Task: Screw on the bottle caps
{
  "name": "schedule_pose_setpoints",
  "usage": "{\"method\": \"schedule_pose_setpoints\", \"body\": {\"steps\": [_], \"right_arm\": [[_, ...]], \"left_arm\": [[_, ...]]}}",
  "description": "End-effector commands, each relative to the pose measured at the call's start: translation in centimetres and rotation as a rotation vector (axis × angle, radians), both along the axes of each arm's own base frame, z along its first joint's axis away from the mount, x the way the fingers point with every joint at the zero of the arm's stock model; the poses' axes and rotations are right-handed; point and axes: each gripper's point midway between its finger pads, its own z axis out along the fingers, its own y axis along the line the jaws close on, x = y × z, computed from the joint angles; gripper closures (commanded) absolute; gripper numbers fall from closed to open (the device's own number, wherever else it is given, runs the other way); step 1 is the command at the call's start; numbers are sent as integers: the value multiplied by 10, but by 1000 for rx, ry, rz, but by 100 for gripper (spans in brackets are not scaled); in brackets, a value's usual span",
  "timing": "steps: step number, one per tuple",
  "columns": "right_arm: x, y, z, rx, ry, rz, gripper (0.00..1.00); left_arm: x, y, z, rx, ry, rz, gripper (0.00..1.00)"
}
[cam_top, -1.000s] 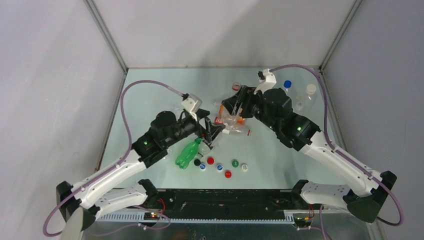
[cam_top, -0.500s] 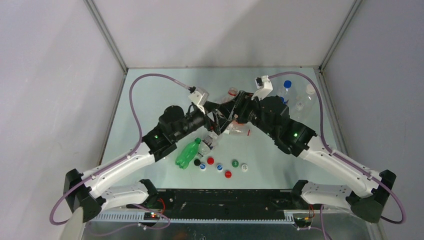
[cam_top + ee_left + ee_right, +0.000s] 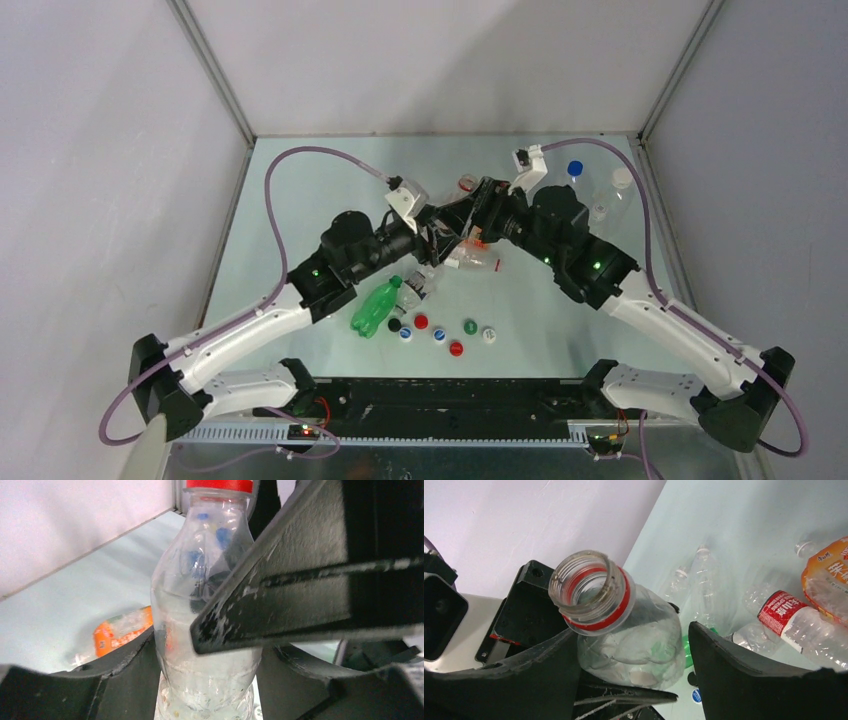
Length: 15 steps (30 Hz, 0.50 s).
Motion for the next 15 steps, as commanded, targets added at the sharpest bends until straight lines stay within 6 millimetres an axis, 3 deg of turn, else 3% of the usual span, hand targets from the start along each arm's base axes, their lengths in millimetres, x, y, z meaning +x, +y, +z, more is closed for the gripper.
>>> {"method": "schedule_pose_setpoints", "body": {"steps": [1, 4, 7, 15], "right_arm": [[-11, -9, 26, 35, -48, 92, 21], [-10, -17, 36, 16, -71, 95, 16], [-7, -23, 40, 7, -93, 83, 17], [-2, -25, 45, 16, -110, 71, 40]], "left_arm": [[5, 17, 1, 101, -135, 40, 46], [3, 21, -5, 160, -181, 24, 48], [1, 23, -9, 193, -206, 9, 49], [-2, 22, -14, 239, -228, -22, 48]]}}
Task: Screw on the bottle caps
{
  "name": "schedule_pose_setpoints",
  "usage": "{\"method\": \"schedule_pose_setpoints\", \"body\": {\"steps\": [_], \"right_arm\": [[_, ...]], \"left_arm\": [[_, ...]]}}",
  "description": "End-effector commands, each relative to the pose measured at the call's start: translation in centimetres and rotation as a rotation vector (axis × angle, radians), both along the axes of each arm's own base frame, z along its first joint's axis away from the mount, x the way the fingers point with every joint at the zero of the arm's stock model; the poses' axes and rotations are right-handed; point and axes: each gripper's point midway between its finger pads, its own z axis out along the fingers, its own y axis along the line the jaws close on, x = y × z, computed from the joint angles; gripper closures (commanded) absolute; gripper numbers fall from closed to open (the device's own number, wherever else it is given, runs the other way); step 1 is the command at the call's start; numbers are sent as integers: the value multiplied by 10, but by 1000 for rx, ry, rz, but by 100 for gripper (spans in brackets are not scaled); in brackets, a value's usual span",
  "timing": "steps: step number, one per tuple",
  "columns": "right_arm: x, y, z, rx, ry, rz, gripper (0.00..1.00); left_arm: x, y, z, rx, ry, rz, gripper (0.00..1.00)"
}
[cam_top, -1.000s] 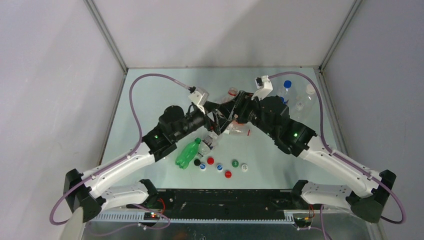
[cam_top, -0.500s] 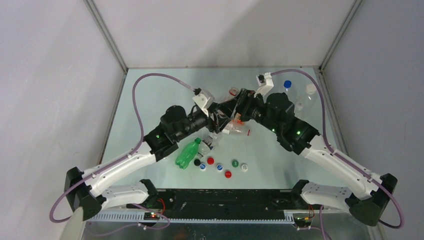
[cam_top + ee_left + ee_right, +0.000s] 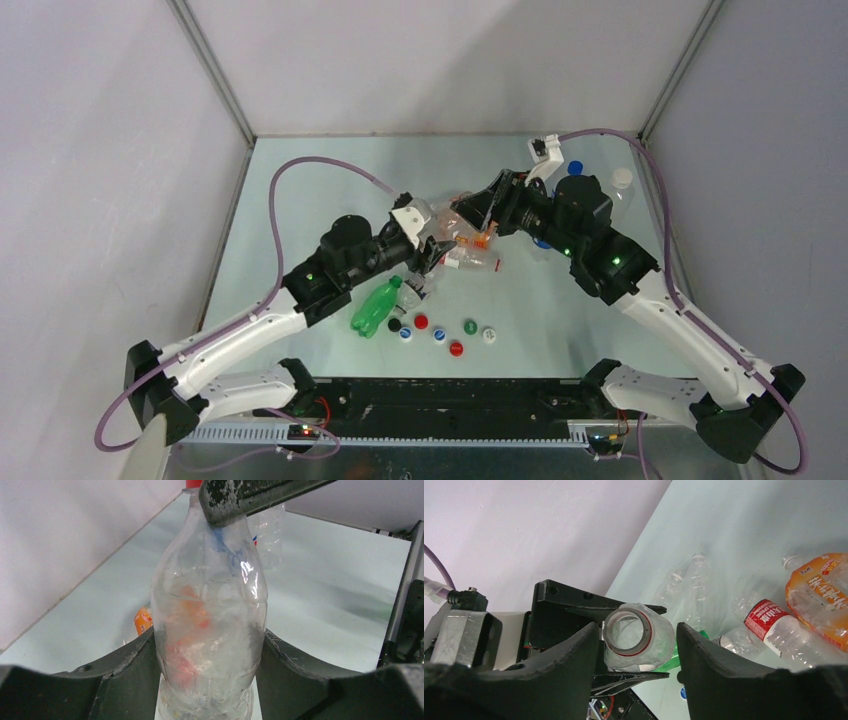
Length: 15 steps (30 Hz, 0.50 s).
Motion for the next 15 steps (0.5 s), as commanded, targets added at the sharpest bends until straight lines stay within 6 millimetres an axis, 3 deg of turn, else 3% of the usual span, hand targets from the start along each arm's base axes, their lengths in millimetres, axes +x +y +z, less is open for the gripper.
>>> {"method": "schedule_pose_setpoints", "body": {"steps": [1, 5, 9, 11, 12, 15], "right_arm": [[-3, -1, 27, 36, -63, 17, 44], [-1, 1, 22, 26, -50, 15, 56], [1, 3, 19, 14, -54, 8, 80], [1, 4, 17, 4, -57, 8, 92], [1, 5, 16, 0, -56, 7, 100], [0, 8, 15, -6, -60, 9, 100]], "left_arm": [[-2, 3, 10, 12, -57, -21, 49], [-4, 1, 10, 17, -57, -33, 49], [-5, 1, 11, 19, -60, -40, 44], [-4, 1, 11, 18, -59, -37, 37], [-4, 1, 11, 14, -56, -34, 28], [-2, 2, 13, 1, -48, -17, 16]]}}
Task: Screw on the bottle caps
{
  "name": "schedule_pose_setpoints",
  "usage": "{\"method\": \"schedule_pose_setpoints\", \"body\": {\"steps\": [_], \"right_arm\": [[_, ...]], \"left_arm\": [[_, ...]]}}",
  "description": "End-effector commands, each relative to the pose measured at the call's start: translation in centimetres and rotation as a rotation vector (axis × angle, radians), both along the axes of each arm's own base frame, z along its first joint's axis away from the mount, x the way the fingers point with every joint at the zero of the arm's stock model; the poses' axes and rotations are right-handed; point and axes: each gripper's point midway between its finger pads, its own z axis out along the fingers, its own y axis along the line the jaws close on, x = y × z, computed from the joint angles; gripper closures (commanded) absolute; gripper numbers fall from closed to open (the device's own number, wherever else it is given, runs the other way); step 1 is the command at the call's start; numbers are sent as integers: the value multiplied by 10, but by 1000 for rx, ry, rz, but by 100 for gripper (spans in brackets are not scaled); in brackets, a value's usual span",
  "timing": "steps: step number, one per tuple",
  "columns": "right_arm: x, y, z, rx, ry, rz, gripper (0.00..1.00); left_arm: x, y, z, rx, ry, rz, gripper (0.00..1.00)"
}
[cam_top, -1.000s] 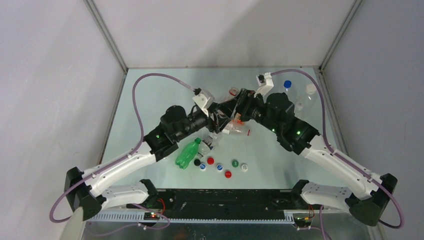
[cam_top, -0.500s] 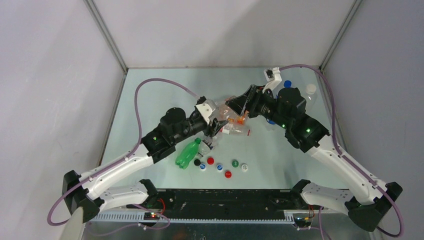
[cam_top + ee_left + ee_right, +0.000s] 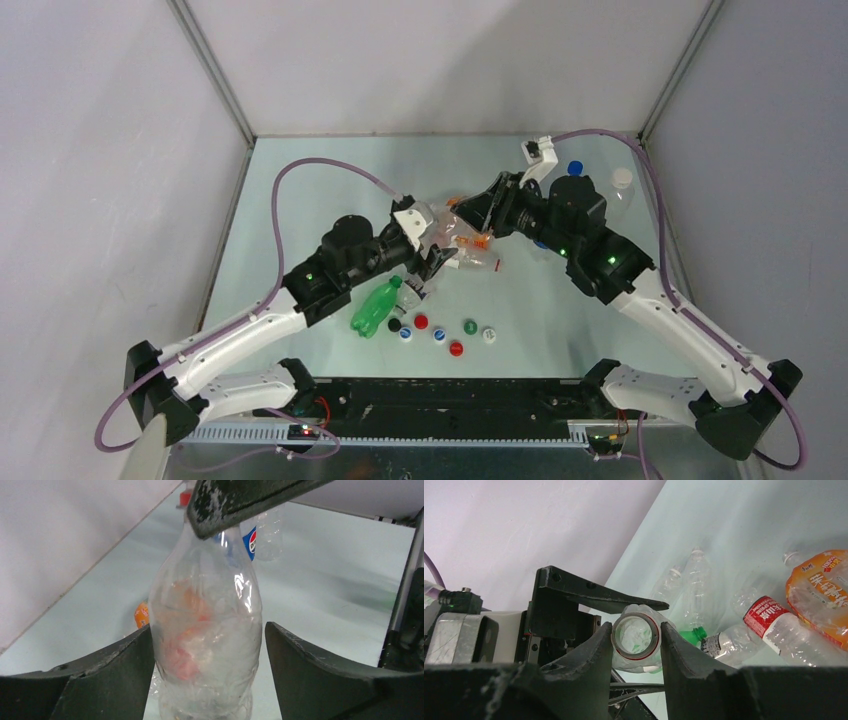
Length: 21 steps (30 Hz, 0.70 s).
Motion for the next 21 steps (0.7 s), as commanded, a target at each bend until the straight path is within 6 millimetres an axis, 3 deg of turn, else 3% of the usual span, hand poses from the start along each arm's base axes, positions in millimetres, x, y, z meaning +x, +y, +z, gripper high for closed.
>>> {"method": "schedule_pose_setpoints", "body": {"steps": [1, 9, 14, 16, 19, 21], "right_arm": [[1, 4, 21, 15, -62, -7, 100], [-3, 10, 24, 27, -68, -8, 100], [-8, 15, 23, 25, -67, 17, 100], [-9, 14, 20, 12, -66, 22, 85], [-11, 10, 16, -24, -77, 26, 51], [-13, 5, 11, -55, -79, 31, 37]], "left_arm": [[0, 0, 22, -50, -39, -2, 13], [9, 1, 17, -72, -14, 55, 13], [14, 6, 10, -64, 1, 100, 34], [18, 12, 7, -64, 0, 137, 40], [23, 24, 1, -47, -2, 204, 45], [25, 31, -5, -32, 0, 241, 46]]}}
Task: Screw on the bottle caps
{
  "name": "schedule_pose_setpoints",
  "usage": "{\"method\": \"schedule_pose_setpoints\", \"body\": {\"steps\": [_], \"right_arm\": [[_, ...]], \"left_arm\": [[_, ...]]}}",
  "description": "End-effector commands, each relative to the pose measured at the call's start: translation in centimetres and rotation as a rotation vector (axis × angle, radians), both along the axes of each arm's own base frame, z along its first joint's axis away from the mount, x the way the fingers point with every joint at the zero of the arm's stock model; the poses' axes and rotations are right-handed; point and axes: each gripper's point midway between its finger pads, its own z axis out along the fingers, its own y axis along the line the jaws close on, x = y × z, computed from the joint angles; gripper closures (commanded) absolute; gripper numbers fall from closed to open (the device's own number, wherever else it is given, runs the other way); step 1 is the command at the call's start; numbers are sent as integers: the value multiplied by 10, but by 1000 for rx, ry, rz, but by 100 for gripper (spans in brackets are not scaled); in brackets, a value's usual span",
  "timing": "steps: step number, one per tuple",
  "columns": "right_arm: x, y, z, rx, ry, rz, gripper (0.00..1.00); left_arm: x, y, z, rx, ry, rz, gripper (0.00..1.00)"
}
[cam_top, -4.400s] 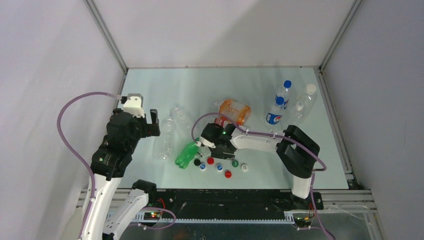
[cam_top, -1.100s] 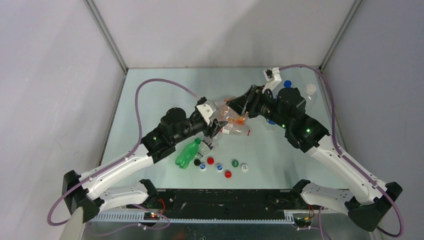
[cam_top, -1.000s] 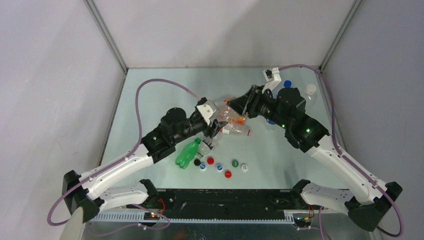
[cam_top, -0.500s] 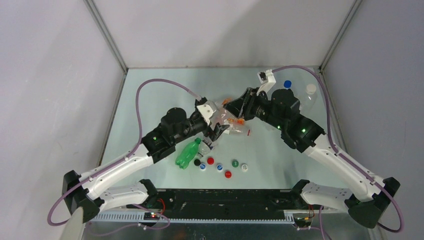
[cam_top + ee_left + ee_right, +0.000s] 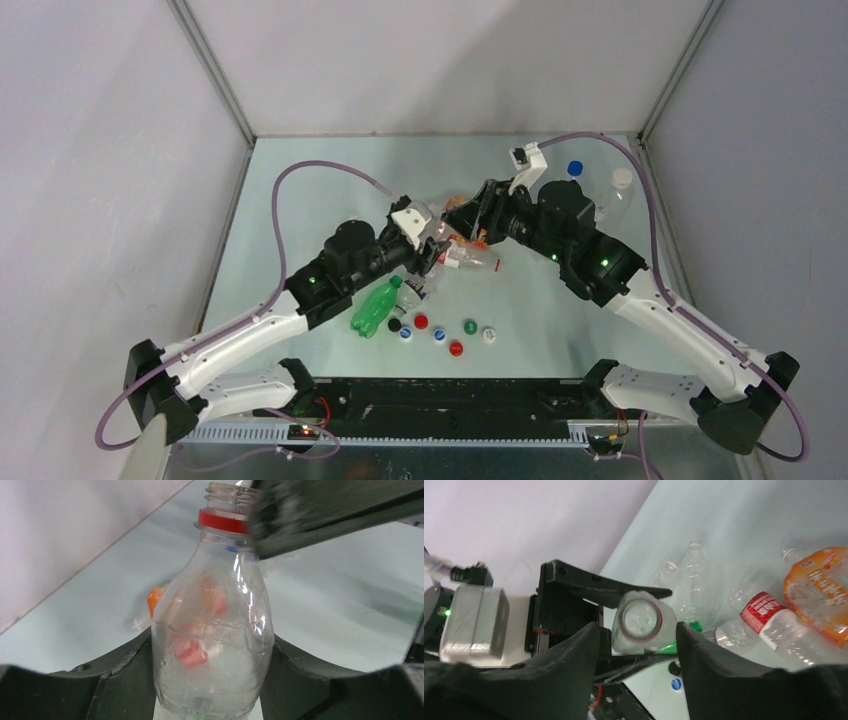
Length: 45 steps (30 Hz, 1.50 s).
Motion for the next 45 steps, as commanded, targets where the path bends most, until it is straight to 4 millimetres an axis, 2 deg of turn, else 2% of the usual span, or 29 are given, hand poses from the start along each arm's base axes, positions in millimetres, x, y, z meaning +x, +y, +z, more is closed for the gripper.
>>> {"method": "schedule_pose_setpoints", "body": {"steps": [1, 3, 5, 9, 13, 17, 22, 26, 29, 34, 45], "right_arm": [[-6, -10, 18, -21, -65, 15, 34], [-7, -17, 5, -75, -47, 14, 25], [-10, -23, -13, -156, -19, 26, 22], [-20, -33, -80, -395, 124, 68, 20], [-46, -44, -137, -631, 257, 124, 19], [-66, -38, -181, -807, 319, 180, 19], [-93, -20, -227, -905, 391, 268, 21], [-103, -9, -261, -957, 432, 297, 24], [-108, -3, -278, -970, 451, 307, 28], [-114, -3, -306, -1034, 491, 323, 38], [-124, 1, -333, -1085, 525, 356, 46]], "left_arm": [[17, 30, -3, 4, -14, 177, 46], [20, 42, -10, 25, -6, 229, 46], [22, 55, -19, 52, 1, 289, 45], [23, 86, -33, 117, 2, 409, 43], [21, 111, -39, 163, -12, 489, 43], [14, 125, -36, 164, -32, 509, 41], [7, 134, -40, 216, -31, 498, 39], [3, 142, -42, 274, -28, 497, 38], [-1, 144, -40, 272, -35, 488, 38], [-2, 153, -35, 281, -51, 511, 38], [0, 151, -32, 283, -61, 508, 39]]}}
